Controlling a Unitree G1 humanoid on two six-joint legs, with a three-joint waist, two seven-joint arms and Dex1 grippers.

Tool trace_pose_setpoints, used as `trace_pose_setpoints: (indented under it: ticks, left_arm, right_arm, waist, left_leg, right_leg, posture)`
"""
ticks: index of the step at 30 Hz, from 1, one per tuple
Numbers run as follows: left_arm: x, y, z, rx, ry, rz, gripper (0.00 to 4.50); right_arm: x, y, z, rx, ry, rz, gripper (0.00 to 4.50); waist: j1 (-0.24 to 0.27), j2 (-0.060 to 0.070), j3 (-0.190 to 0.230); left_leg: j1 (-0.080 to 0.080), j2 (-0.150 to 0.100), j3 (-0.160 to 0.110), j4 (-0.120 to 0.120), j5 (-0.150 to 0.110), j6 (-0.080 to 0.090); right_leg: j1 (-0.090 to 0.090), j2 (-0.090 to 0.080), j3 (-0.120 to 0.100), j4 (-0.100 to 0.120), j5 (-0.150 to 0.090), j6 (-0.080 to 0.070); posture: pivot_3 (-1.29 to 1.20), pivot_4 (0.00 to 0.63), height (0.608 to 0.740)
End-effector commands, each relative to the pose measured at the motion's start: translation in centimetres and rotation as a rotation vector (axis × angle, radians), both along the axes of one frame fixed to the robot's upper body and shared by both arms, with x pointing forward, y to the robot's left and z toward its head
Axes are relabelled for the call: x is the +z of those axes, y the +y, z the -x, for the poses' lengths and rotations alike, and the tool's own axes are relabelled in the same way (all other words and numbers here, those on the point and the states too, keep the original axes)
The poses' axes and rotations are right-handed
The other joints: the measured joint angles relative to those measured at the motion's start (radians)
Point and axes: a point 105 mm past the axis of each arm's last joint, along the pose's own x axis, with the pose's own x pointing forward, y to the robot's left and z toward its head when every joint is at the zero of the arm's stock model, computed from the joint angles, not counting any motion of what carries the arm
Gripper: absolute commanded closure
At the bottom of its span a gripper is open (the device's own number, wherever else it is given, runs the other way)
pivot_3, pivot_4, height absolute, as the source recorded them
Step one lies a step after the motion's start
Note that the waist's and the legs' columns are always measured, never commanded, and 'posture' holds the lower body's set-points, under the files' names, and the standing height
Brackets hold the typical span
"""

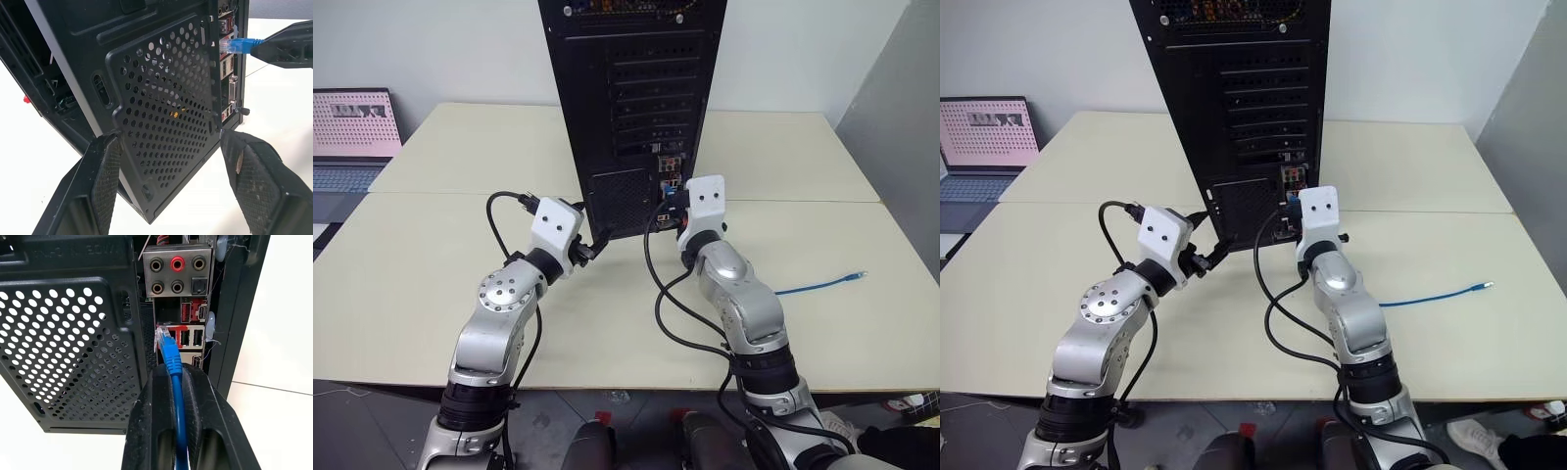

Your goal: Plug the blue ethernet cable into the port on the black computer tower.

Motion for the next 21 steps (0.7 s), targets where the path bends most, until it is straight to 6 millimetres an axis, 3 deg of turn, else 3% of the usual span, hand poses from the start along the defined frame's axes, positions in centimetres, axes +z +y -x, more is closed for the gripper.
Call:
trace_pose_setpoints:
  ticks: [1, 21]
  left_arm:
    - [0.8, 0.0, 0.2, 0.004, -0.040, -0.001, 1.20]
    - [0.8, 0.0, 0.1, -0.002, -0.042, -0.007, 1.20]
  right_arm:
    - [1.7, 0.2, 0.7, 0.028, -0.053, -0.021, 4.50]
    - [1.6, -0.9, 0.1, -0.034, -0.058, -0.013, 4.50]
  waist:
    - [0.000, 0.000, 0.000]
    - [0.000, 0.000, 0.000]
  left_leg:
    - [0.000, 0.000, 0.000, 0.000, 0.000, 0.000]
    - [0.000, 0.000, 0.000, 0.000, 0.000, 0.000]
  right_leg:
    - [0.000, 0.000, 0.000, 0.000, 0.000, 0.000]
    - [0.000, 0.000, 0.000, 0.000, 0.000, 0.000]
  posture:
    - [0.00, 0.150, 0.740]
    - [0.00, 0.150, 0.740]
